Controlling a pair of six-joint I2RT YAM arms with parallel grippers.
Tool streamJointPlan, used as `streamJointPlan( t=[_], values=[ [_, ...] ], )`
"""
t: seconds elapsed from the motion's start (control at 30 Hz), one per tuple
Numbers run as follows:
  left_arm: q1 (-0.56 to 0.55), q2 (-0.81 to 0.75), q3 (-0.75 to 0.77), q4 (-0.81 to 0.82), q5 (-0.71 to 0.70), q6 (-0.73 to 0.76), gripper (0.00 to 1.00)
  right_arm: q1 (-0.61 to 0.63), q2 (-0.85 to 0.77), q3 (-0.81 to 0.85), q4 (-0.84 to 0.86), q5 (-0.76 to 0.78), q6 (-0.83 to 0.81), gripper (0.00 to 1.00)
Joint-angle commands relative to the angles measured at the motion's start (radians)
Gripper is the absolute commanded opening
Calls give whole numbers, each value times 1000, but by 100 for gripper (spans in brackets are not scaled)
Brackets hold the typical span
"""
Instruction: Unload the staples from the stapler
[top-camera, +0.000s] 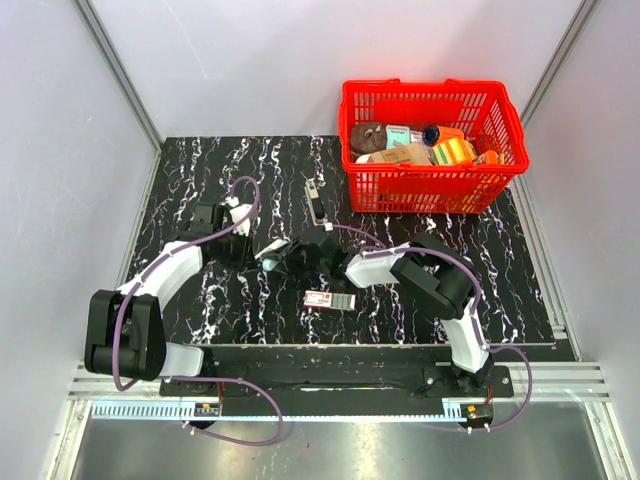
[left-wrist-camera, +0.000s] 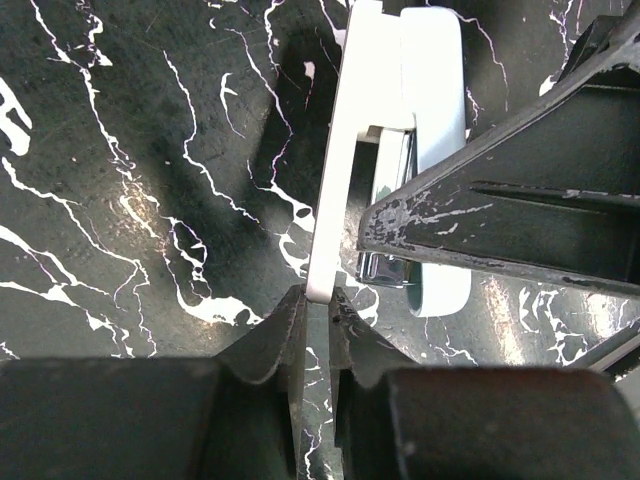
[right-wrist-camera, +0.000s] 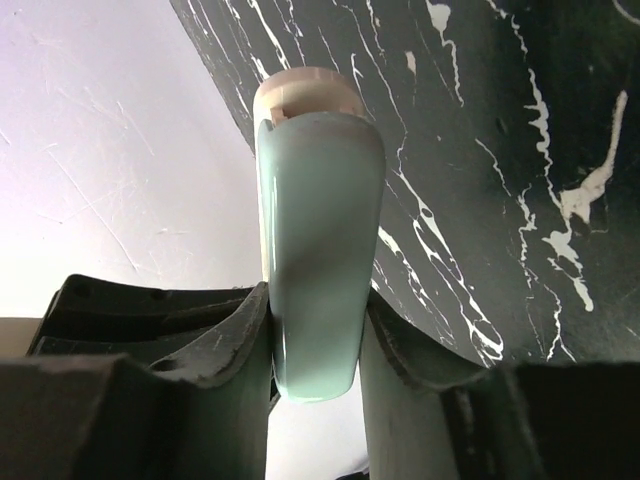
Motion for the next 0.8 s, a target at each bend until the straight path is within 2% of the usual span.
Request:
streamJointPlan(
  t=[0.0,0.17,0.43,0.53,0.77],
  values=[
    [-1,-32,18,78,12,35,0,-9,-38,-20,70,-6,-5,26],
    [-2,-49,6,118,12,164,0,-13,-72,-19,15,-63,-83,10],
    [-1,-72,-33,123,27,374,0,-12,-99,-80,99,-166,-153,3],
    [1,-67,-33,100,50,435,0,-15,-115,-63,56,-218,-224,0],
    [7,-44,-44,85,18,537,0,-13,-162,-60,-53,-275,-382,0]
  ],
)
